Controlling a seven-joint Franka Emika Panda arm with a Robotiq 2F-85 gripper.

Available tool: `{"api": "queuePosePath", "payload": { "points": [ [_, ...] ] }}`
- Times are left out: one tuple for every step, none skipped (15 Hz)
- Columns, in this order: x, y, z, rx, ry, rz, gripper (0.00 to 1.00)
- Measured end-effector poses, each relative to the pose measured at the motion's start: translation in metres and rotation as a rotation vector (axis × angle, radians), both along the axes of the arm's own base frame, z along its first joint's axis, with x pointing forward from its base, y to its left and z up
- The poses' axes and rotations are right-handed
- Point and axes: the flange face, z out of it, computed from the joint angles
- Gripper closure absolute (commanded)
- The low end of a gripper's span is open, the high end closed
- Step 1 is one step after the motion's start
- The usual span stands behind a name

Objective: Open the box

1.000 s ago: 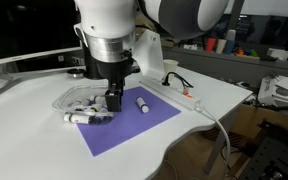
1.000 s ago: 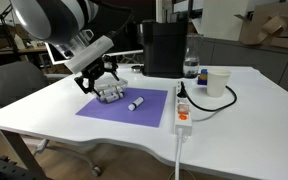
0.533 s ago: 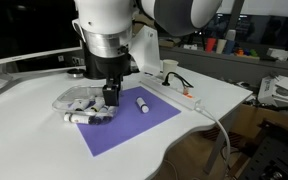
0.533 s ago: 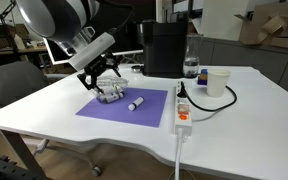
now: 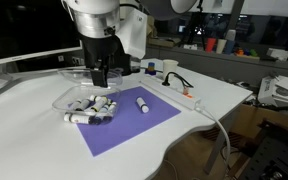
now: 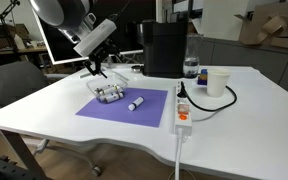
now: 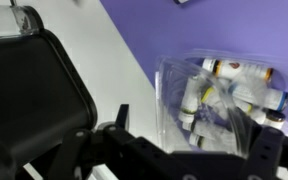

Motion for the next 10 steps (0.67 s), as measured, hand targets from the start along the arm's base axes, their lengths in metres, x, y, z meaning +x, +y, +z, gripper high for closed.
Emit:
{"api": "queuePosePath", "payload": {
  "points": [
    [0.007, 0.0, 0.007, -0.001, -0.023, -0.007, 0.0],
    [0.014, 0.0, 0.014, -0.005, -0.044, -0.014, 0.0],
    [0.022, -0.002, 0.019, -0.01, -0.064, -0.023, 0.0],
    [0.029, -0.003, 0.025, -0.015, -0.083, -0.033, 0.0],
    [0.035, -0.006, 0.03, -0.021, -0.101, -0.046, 0.0],
    [0.042, -0.009, 0.035, -0.026, -0.119, -0.063, 0.0],
    [0.049, -0.014, 0.04, -0.03, -0.136, -0.08, 0.0],
    [0.055, -0.019, 0.044, -0.03, -0.154, -0.098, 0.0],
    [0.062, -0.024, 0.05, -0.029, -0.171, -0.117, 0.0],
    [0.068, -0.03, 0.055, -0.027, -0.187, -0.134, 0.0]
  ]
}}
